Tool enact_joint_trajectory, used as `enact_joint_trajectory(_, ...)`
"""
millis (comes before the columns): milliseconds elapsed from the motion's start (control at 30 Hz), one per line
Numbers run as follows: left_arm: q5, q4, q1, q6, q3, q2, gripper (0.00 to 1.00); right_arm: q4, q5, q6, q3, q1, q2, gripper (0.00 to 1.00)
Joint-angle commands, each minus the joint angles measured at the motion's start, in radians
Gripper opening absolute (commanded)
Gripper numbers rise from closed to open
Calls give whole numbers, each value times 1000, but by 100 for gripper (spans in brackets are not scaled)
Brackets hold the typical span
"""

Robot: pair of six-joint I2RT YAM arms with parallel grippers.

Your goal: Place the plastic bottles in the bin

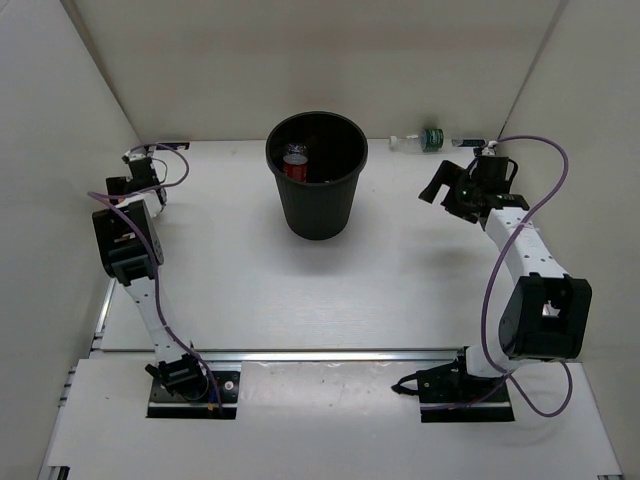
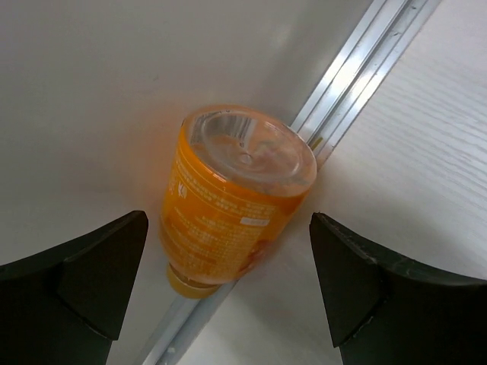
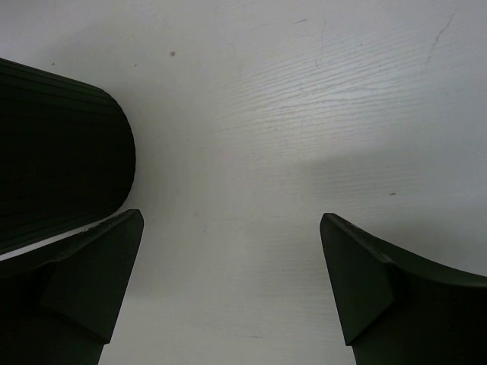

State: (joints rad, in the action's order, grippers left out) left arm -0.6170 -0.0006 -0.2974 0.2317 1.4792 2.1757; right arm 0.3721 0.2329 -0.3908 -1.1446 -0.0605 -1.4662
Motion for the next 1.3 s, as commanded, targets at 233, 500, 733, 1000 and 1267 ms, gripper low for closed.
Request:
enact_joint_trajectory(233,-67,59,-20,28,59,39,69,-3,-18,-40,-43,30,1,99)
enact_joint_trajectory(500,-53,50,12,6,21,-149,43,-47,0,-36,14,22,70,99)
enact_joint_trajectory(733,168,-221,180,-138,148,-396,29,-96,29,12,43,-12,113,99)
enact_joint_trajectory(1000,682,-262,461,-475,258,-600,32,-124,68,58,86,-35,121,99)
enact_joint_trajectory(1267,690,-290,779,-524,354,-439,37,-162,66,70,108,-22,153,99)
